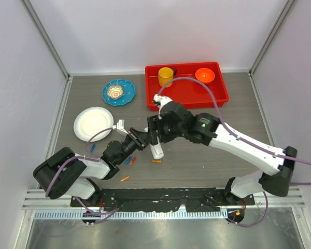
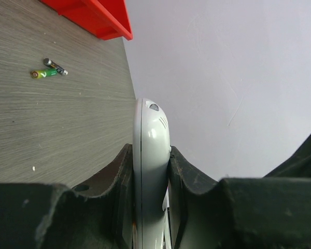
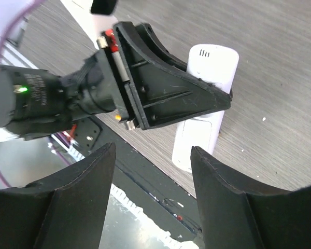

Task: Load the batteries into the remote control
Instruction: Load the battery cover into the remote control.

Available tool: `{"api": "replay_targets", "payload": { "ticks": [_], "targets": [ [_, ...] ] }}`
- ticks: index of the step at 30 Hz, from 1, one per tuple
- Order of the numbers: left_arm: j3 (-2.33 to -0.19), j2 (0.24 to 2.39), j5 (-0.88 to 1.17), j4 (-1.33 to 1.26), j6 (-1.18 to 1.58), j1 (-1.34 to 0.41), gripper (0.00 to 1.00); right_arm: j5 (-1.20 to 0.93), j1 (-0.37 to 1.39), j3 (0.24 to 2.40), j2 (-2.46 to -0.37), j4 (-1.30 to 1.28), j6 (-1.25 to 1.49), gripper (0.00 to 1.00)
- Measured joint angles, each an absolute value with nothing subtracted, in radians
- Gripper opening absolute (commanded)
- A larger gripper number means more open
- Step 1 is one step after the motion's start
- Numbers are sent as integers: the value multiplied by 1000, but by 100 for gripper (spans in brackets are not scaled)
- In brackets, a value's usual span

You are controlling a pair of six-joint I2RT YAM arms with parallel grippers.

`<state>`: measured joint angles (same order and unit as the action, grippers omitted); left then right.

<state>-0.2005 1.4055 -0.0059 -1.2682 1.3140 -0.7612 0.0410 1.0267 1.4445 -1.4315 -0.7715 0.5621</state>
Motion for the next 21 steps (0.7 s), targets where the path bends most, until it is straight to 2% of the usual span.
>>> {"api": "replay_targets", "payload": {
  "ticks": [4, 11, 16, 21],
  "targets": [
    [-212, 1406, -7, -1268, 1336, -759, 0, 36, 980, 1350, -1274, -697, 565, 66],
    [-250, 1400, 40, -1270, 1381, -756, 0, -105, 799, 997, -1003, -501, 587, 71],
    [-268, 1397, 99, -1279, 1412, -744, 0, -286, 665, 823, -942, -344, 620, 75],
    [-284, 1397, 141, -1282, 1436, -739, 0, -434, 617, 707, -902, -162, 689, 76]
  ]
}}
